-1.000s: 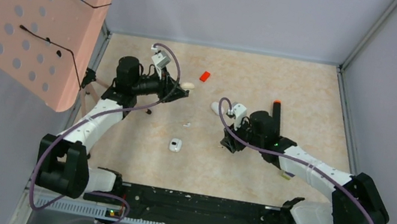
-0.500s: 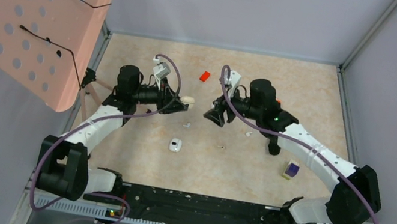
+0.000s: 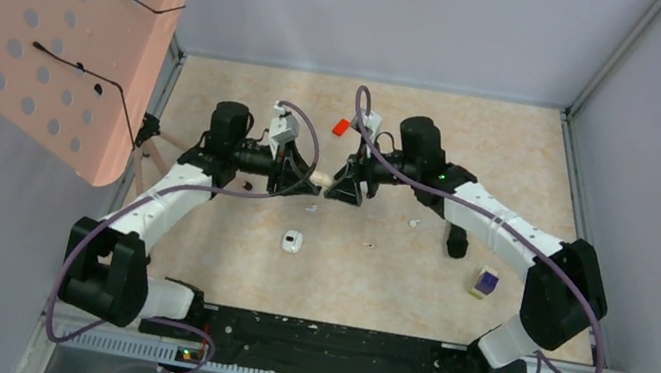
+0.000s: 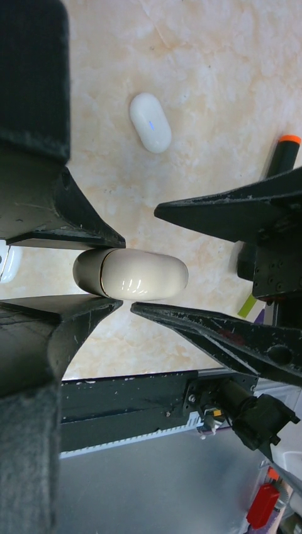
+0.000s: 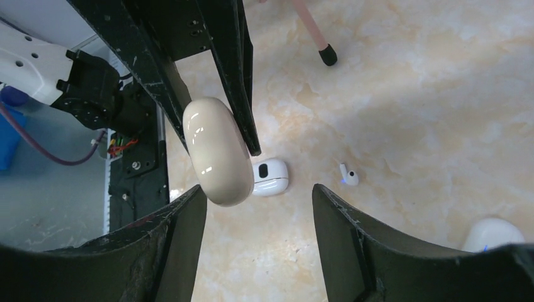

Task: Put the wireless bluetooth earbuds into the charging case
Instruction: Open the charging case, then pick up the earbud from the center of the board.

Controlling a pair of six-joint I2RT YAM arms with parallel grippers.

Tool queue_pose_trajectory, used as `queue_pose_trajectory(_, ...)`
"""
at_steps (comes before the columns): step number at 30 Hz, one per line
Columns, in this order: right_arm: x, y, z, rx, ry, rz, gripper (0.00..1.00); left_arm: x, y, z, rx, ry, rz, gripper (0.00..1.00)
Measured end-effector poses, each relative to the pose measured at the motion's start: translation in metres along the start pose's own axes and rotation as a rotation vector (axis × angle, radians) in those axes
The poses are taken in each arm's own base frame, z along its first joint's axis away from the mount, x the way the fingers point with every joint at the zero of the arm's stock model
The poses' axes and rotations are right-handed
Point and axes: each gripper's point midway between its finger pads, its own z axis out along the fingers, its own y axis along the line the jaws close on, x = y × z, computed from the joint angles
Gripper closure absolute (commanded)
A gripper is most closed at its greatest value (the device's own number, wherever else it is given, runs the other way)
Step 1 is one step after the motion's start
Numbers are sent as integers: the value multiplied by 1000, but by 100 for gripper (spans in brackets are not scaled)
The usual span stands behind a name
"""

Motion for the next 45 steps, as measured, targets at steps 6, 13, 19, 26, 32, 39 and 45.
queue_pose_trajectory(6, -8, 7, 0, -52, -13, 53, 40, 9, -9, 5, 42, 27, 38, 100)
queue_pose_trajectory(13, -13, 1, -6, -60, -33, 129, 41, 11, -11, 7, 40, 45, 85, 100)
queue_pose_trajectory(19, -22, -13, -13, -36, -61, 139, 40, 14, -18, 9, 62, 52, 80, 100)
queue_pose_trajectory(26, -21, -8, -20, -51, -51, 157, 39, 14, -12, 10, 25, 28, 25, 100)
queue_pose_trajectory(32, -24, -16, -55, 159, -58, 138, 45, 25, 0, 4, -58, 13, -78, 100)
queue_pose_trajectory(39, 87, -61, -68, 491, 160, 296, 55, 29, 14, 1, -162, -26, -198, 100)
queue_pose_trajectory(45, 166, -47, -61, 575, 403, 348, 55, 17, 22, -9, -253, -64, -212, 100)
